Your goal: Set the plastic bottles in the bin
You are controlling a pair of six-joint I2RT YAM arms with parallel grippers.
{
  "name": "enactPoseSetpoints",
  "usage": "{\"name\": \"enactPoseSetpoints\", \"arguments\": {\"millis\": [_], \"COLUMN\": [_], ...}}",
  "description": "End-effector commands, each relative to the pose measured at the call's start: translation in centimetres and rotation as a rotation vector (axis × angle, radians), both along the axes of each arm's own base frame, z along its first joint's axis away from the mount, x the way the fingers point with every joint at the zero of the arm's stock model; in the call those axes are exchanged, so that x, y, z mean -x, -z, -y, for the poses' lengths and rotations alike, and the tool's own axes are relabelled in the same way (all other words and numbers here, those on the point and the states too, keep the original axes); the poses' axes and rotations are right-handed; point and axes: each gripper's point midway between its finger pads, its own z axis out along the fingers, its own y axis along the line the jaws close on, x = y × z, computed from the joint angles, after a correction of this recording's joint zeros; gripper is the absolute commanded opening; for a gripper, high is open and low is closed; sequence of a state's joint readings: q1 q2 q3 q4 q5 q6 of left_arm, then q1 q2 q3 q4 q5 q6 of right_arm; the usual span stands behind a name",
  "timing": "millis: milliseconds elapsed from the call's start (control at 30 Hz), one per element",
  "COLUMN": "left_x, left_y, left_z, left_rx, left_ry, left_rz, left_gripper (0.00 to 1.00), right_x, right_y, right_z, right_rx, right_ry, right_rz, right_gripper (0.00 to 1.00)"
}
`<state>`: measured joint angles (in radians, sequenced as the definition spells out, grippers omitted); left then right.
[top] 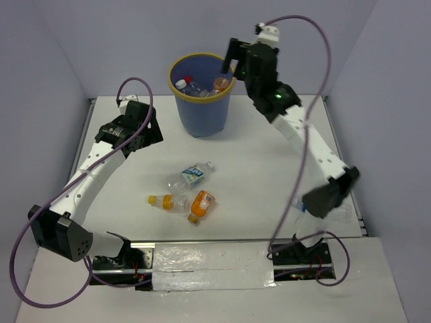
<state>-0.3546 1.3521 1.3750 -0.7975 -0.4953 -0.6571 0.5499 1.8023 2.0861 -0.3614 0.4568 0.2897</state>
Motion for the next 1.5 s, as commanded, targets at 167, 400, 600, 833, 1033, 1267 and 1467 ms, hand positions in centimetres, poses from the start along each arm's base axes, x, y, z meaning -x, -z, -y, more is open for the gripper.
{"name": "enactPoseSetpoints", "arguments": {"millis": [167,400,600,833,1033,1267,1467], "left_x": [-3.5,-4.5,-4.6,-4.9,-5.0,-4.7,-3.6], "left_y": [-1.8,-1.3,-1.0,-0.9,-1.2,-0.6,0.3], "left_z": [-0.1,0.6,1.0,1.3,1.5,1.7,1.7], "left_rx": [-0.046,-0.033,-0.020,-0.022,-0.019,-0.007,0.011], "left_ry": [0.025,0.045,0.064,0.086,0.093,0.097,0.097], "left_rz": [0.067,0.055,0.040,0.035,0.040,0.019,-0.008], "left_gripper": [0.99,0.99,0.99,0.99,0.99,0.99,0.99], "right_x": [17.5,28.4,32.4,32.4,30.9,29.9,28.7], "right_y": [9.8,25.0,29.3,32.9,34.6,37.6,40.5], "right_z": [16.7,19.3,22.6,25.2,27.2,29.0,29.0], "right_rx": [0.023,-0.330,-0.567,-0.682,-0.679,-0.705,-0.722], "right_ry": [0.425,0.562,0.810,0.988,1.066,1.123,1.107], "right_rz": [-0.295,-0.717,-0.745,-0.771,-0.746,-0.765,-0.812], "right_gripper": [0.99,0.98,0.99,0.99,0.99,0.99,0.89]}}
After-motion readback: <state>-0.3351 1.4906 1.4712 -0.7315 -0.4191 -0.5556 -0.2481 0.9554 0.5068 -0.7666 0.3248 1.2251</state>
